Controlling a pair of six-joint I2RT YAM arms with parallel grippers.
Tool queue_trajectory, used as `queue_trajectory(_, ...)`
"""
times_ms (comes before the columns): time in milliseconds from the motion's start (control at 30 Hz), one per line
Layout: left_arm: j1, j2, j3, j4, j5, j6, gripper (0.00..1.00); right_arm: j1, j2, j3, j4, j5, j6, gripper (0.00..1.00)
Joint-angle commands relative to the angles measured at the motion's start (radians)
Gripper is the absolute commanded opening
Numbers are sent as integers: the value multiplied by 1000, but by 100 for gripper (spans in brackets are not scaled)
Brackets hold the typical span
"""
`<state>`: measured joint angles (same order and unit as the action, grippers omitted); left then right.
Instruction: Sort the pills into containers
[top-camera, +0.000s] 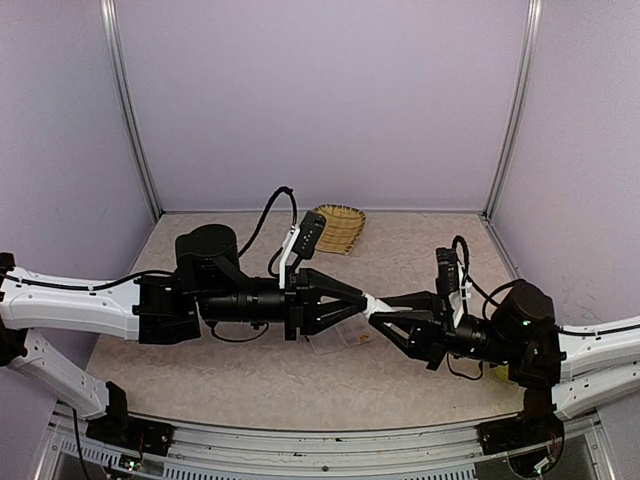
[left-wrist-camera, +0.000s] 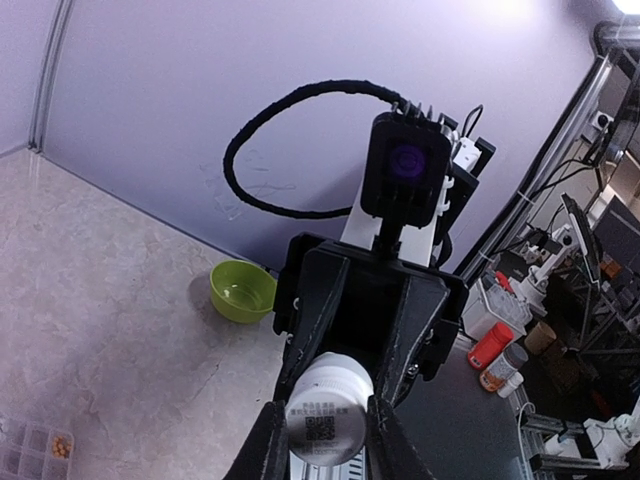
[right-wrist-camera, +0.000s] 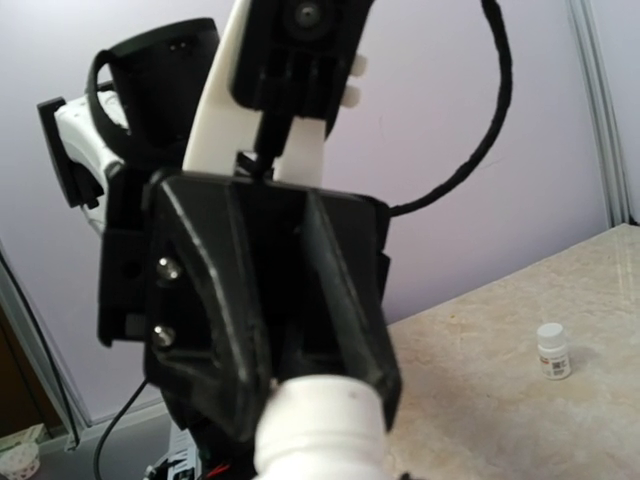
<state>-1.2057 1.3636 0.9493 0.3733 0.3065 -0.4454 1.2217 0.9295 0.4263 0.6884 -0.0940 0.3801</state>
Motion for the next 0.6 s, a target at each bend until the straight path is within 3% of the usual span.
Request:
queue_trajectory(0, -22, 29, 40, 30, 78, 0, 14, -5, 36, 18, -6, -4, -13, 13)
queue_trajectory(233, -12, 3, 22, 19, 31, 0, 5, -5, 29, 4, -17, 26, -23, 33)
queue_trajectory(467, 7, -17, 6, -9, -9, -10, 5, -7, 20, -4, -45, 65, -36, 58)
queue_trajectory(567, 10, -16, 6, -26, -16, -12, 4, -7, 26, -7, -49, 72, -35, 63)
